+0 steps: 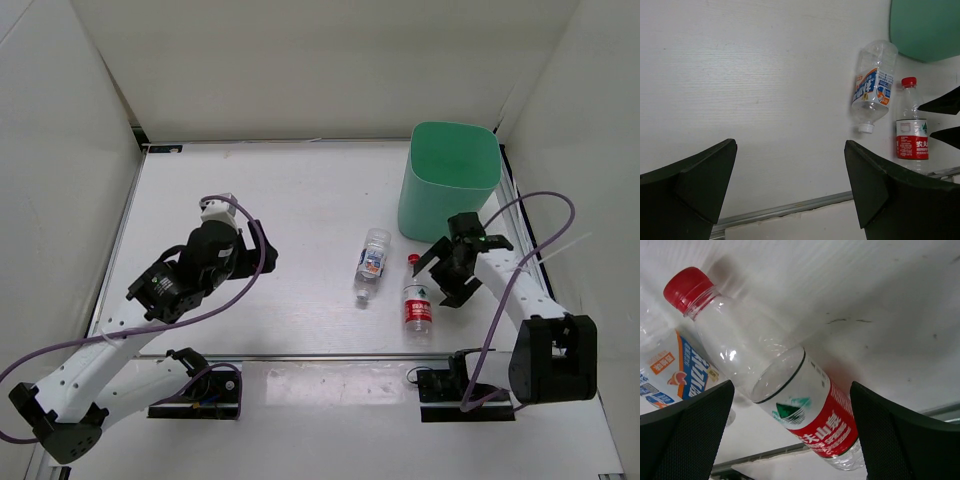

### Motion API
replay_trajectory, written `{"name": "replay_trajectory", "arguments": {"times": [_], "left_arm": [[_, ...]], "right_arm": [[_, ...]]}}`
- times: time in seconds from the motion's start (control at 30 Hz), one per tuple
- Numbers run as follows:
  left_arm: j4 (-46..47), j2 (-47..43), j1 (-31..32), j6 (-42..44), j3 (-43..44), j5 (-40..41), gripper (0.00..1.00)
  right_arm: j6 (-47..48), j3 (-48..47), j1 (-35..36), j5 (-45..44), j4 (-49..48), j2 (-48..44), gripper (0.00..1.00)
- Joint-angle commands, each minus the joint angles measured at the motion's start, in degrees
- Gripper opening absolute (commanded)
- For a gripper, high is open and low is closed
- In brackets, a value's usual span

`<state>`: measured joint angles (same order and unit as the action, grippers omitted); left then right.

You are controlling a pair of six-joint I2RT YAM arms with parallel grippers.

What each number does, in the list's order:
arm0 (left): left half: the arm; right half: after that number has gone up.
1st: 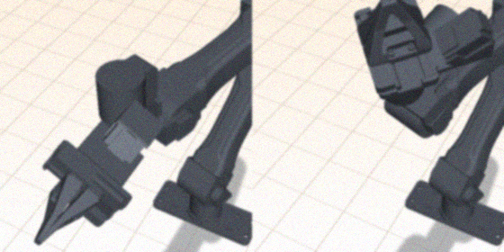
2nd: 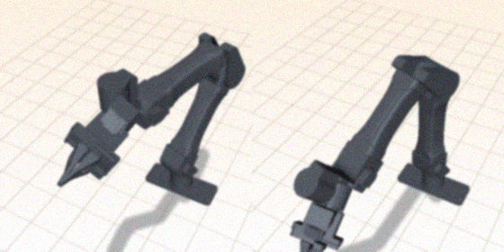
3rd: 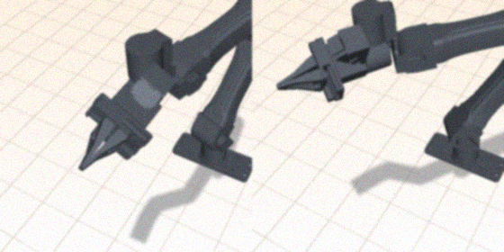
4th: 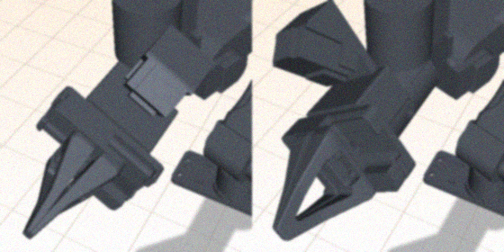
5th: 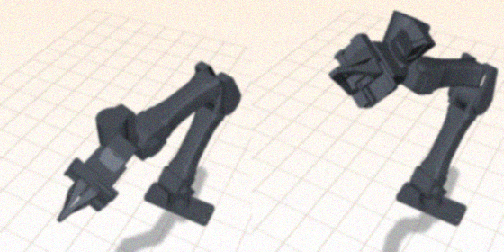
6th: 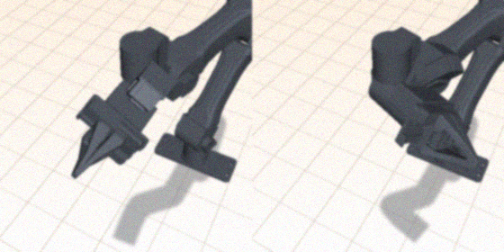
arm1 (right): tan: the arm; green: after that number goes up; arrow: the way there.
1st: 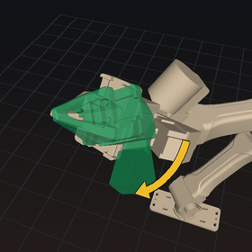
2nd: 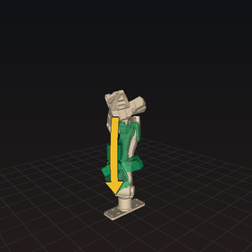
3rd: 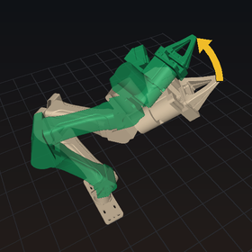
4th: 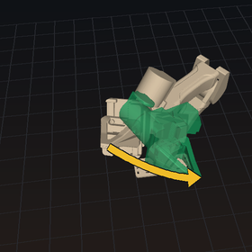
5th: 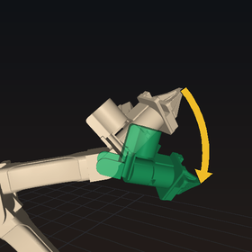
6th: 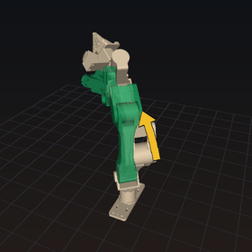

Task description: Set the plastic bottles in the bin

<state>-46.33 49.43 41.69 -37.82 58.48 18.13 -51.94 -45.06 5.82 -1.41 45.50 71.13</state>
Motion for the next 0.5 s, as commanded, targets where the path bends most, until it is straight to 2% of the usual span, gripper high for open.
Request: {"name": "replay_trajectory", "arguments": {"times": [0.0,0.27,0.47], "left_arm": [[-2.0,-0.4,-0.3,-0.5,0.3,1.0,1.0],[-3.9,0.8,-0.3,0.0,2.1,1.0,1.0],[-5.0,0.8,-0.3,0.0,2.6,2.1,1.0]], "right_arm": [[-1.4,1.7,4.8,-2.0,-3.7,0.4,1.0],[-2.0,2.9,10.9,-4.7,-5.5,5.9,1.0],[-4.0,4.0,13.4,-6.8,-4.9,5.4,0.97]]}}
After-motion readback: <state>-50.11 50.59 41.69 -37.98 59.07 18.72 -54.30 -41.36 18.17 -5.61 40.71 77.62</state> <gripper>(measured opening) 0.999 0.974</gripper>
